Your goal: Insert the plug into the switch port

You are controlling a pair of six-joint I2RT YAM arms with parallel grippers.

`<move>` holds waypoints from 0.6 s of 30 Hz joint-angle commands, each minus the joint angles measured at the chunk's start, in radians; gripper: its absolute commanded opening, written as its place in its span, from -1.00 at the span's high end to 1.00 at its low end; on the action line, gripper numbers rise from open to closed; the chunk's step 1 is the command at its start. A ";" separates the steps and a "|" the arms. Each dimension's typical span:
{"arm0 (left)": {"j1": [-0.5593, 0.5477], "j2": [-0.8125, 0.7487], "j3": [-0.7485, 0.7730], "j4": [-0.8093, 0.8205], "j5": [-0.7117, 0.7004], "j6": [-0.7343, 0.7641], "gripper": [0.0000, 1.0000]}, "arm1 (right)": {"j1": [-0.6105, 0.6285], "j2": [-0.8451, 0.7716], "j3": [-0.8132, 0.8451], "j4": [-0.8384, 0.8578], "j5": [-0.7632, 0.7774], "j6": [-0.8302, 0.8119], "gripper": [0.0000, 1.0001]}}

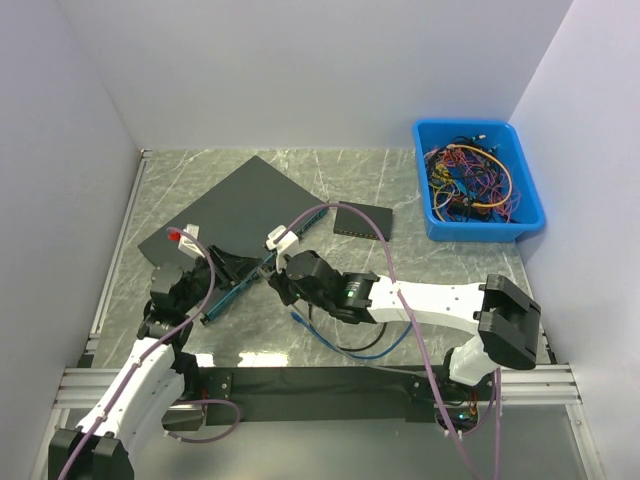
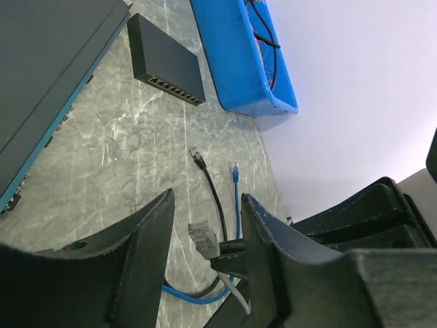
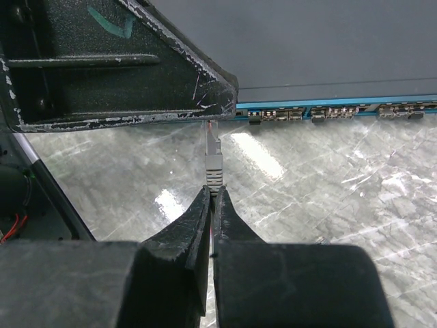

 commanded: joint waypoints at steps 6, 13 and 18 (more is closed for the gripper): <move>-0.020 0.019 -0.007 0.048 -0.010 0.008 0.17 | -0.007 -0.032 0.007 0.040 0.022 0.016 1.00; -0.046 0.031 -0.006 0.067 -0.027 -0.003 0.27 | -0.008 -0.033 0.001 0.064 0.022 0.024 1.00; -0.075 0.040 0.002 0.064 -0.049 -0.003 0.34 | -0.008 -0.033 -0.005 0.075 0.022 0.033 1.00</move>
